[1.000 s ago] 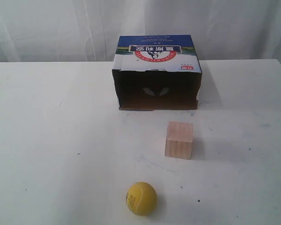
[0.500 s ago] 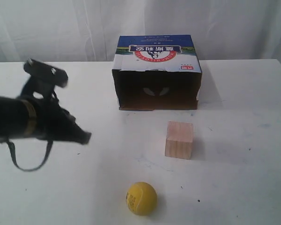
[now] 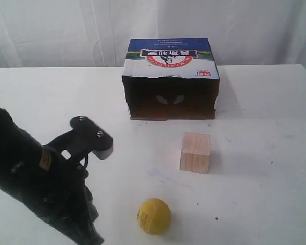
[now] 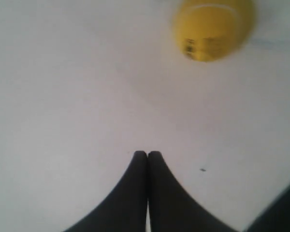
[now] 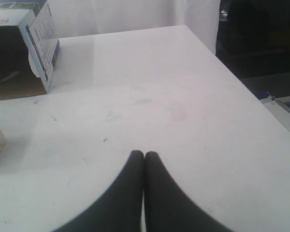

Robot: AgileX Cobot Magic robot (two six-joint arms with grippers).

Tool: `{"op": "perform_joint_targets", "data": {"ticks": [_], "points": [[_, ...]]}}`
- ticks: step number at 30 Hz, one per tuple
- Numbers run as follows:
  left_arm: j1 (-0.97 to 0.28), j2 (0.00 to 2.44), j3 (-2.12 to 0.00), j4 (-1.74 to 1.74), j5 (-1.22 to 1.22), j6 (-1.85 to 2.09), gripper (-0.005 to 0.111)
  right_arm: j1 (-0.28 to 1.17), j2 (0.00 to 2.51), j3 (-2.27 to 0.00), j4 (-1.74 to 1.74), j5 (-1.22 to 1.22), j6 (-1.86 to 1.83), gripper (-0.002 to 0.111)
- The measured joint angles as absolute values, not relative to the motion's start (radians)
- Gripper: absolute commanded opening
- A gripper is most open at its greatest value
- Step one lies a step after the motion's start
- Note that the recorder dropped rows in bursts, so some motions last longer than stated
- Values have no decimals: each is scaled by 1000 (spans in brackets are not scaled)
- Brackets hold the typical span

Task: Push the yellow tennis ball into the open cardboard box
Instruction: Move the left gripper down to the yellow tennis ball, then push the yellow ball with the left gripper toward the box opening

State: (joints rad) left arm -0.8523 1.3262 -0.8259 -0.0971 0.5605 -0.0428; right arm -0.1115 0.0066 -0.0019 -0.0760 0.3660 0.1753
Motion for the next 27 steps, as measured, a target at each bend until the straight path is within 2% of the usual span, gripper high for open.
{"op": "perform_joint_targets", "data": {"ticks": [3,5,6,10,19,27], "points": [[-856,1325,-851,-265,567,258,0,-112,7,-2,-76,366,175,0],[-858,1325,-845,-360,489,418,0,-112,7,-2,-76,366,177,0],[-858,1325,-825,-487,360,530,0,-112,7,-2,-76,366,177,0],[-858,1349,-809,-698,243,716,0,-112,7,-2,-76,366,177,0],[-858,1538,-804,-1089,316,1173,0,-112,7,-2,-76,366,177,0],[-858,1609,-804,-1159,276,1312,0,-112,7,-2,-76,366,177,0]]}}
